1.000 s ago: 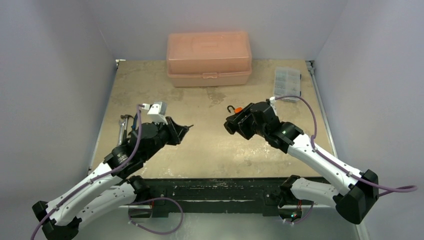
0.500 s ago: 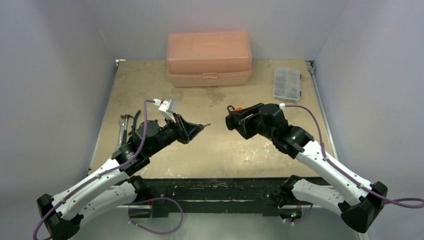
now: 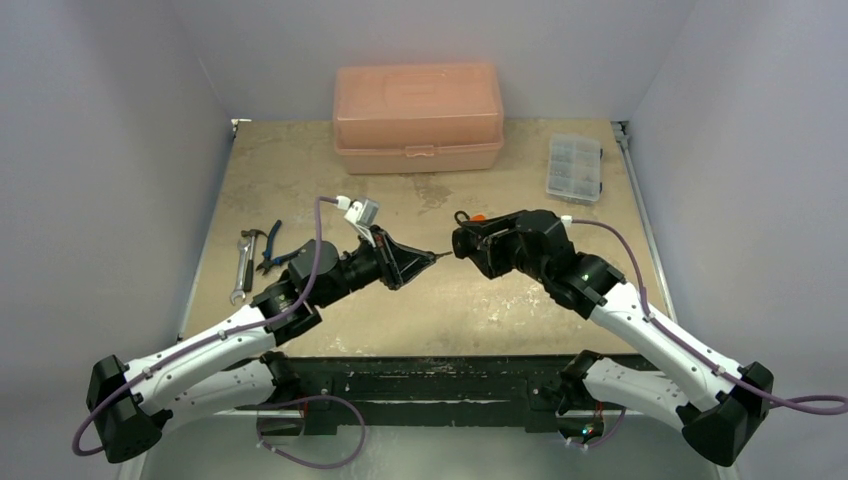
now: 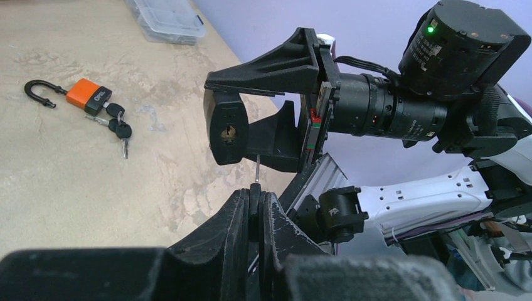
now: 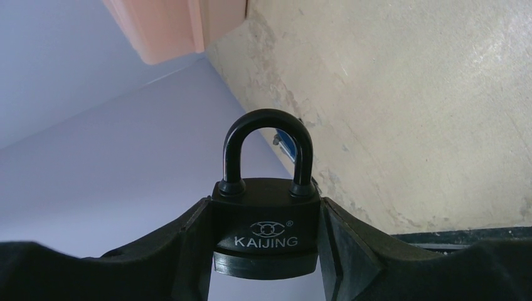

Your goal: Unlock with the key

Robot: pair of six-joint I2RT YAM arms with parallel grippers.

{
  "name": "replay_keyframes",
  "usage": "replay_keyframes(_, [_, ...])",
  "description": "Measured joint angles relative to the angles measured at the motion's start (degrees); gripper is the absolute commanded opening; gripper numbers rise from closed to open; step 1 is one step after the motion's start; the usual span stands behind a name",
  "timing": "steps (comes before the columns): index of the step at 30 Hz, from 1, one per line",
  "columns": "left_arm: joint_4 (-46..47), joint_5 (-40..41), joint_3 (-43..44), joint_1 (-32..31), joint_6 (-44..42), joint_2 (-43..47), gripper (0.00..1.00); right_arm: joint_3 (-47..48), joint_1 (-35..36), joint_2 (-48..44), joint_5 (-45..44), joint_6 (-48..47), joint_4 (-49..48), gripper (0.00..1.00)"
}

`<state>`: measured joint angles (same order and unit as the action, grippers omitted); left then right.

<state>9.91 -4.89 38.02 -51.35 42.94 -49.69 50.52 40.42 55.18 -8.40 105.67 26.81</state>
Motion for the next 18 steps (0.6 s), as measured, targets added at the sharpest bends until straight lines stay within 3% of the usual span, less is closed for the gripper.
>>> replay_keyframes(10, [3.17, 6.67, 0.00, -5.14, -0.02, -4.07, 0.00, 0.00, 0.00, 0.22, -4.07, -2.25, -1.16, 0.00])
replay_keyframes(18, [3.30, 11.19, 0.00, -5.73, -0.07, -5.53, 0.00, 0.00, 0.00, 1.09, -4.13, -2.60, -1.14, 0.00])
